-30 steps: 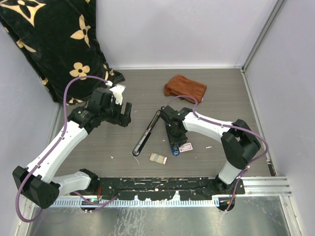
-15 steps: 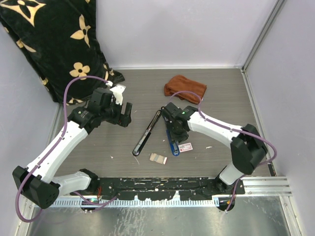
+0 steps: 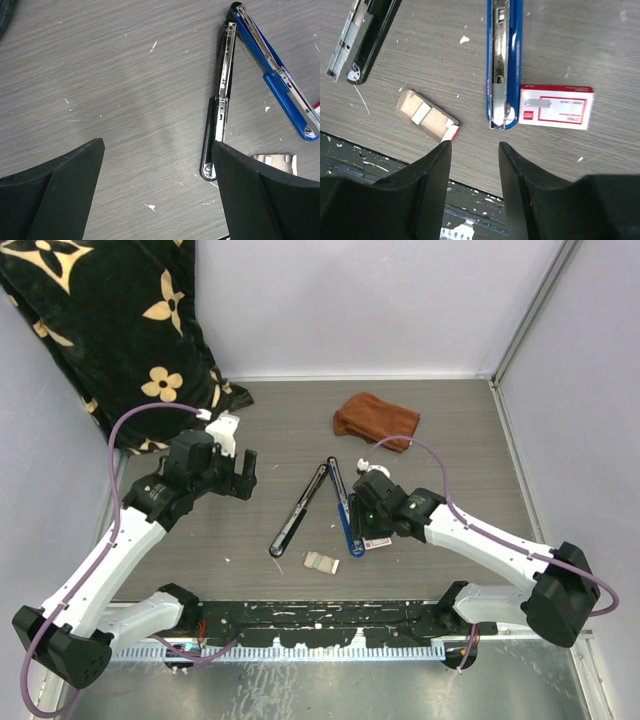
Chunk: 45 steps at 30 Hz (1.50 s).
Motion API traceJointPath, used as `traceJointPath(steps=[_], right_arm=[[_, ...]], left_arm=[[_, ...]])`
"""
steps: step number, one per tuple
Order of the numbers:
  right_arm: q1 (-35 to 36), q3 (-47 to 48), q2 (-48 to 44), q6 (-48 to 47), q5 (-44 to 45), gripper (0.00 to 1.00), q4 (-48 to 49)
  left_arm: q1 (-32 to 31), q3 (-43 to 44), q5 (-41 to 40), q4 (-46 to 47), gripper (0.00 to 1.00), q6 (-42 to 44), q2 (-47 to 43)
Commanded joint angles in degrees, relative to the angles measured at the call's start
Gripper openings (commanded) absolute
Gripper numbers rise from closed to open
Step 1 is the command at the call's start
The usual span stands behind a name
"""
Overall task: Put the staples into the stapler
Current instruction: Install the staple into the stapler, then adjust the staple in the stapler.
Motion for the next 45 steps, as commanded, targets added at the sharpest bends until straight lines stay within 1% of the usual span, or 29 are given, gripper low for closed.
traceJointPath(steps=[1, 6, 16, 27, 39, 45], right_arm=[[3.17, -3.86, -1.13, 8.16, 0.65, 0.51, 10.45], [5.73, -5.26, 1.59, 10.76, 4.44, 0.54, 11.77], [5.77, -6.85, 4.18, 11.86, 6.75, 0.57, 13.93], [5.77, -6.73, 7.51, 10.21, 6.69, 0.59, 15.13], [5.77, -5.41, 11.2, 7.73, 8.23, 0.59, 15.15], [5.79, -3.85, 12.44, 6.65, 12.36, 0.59, 15.09]], left_arm=[[0.23, -0.2, -2.9, 4.49, 0.92, 1.33, -0.46], [0.22, -0.21, -2.65, 4.42, 0.92, 1.32, 0.22], [0.22, -0.28, -2.45, 4.5, 0.93, 1.41, 0.19], [0.2, -0.28, -2.01, 4.57, 0.93, 1.41, 0.36], [0.22, -0.37, -1.93, 4.68, 0.93, 1.41, 0.34], [0.22, -0.37, -1.78, 4.65, 0.93, 1.41, 0.28]])
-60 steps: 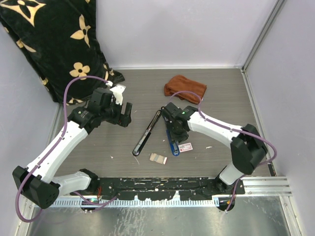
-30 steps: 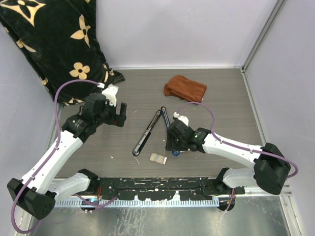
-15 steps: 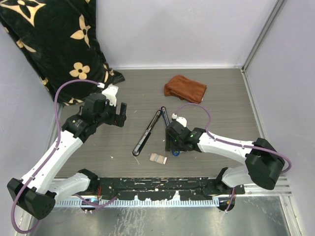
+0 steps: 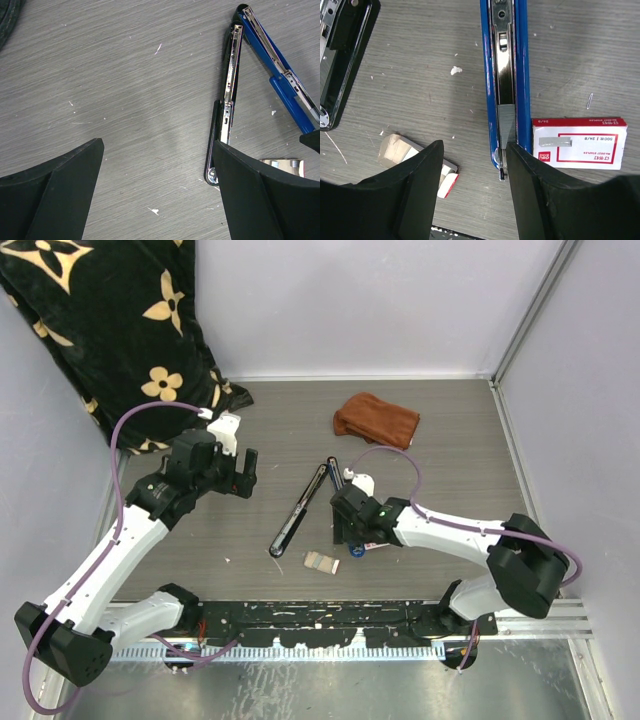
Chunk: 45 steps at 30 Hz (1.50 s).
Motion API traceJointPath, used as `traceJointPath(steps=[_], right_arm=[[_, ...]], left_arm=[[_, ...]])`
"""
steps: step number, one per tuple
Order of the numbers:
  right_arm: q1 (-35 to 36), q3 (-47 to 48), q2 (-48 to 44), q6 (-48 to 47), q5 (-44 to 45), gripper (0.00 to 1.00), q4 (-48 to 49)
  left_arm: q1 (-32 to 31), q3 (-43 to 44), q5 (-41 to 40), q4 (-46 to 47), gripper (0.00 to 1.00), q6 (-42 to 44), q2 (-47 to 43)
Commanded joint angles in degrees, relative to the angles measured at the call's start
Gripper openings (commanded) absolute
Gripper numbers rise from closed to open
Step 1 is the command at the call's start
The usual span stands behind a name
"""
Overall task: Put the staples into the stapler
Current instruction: Adjust the staple in the stapler.
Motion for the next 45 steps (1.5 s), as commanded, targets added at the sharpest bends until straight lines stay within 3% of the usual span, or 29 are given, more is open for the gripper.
traceJointPath(steps=[1, 31, 39, 45], right_arm=[[0.13, 2.29, 1.22, -1.46, 4.45, 0.59, 0.26], [-3.4, 8.07, 9.29, -7.57, 4.89, 0.6, 5.31], [-3.43, 11.24, 3.29, -11.06, 5.14, 0.62, 1.0], [-2.82, 11.23, -2.71, -12.26, -1.28, 0.59, -2.14]], left_arm=[[0.11, 0.15, 0.04, 2.91, 0.93, 0.58, -0.26], [0.15, 0.06, 0.03, 3.03, 0.94, 0.75, -0.35], [0.15, -0.02, -0.12, 3.17, 0.94, 0.85, -0.54], [0.18, -0.11, 0.06, 3.26, 0.94, 0.75, -0.73]])
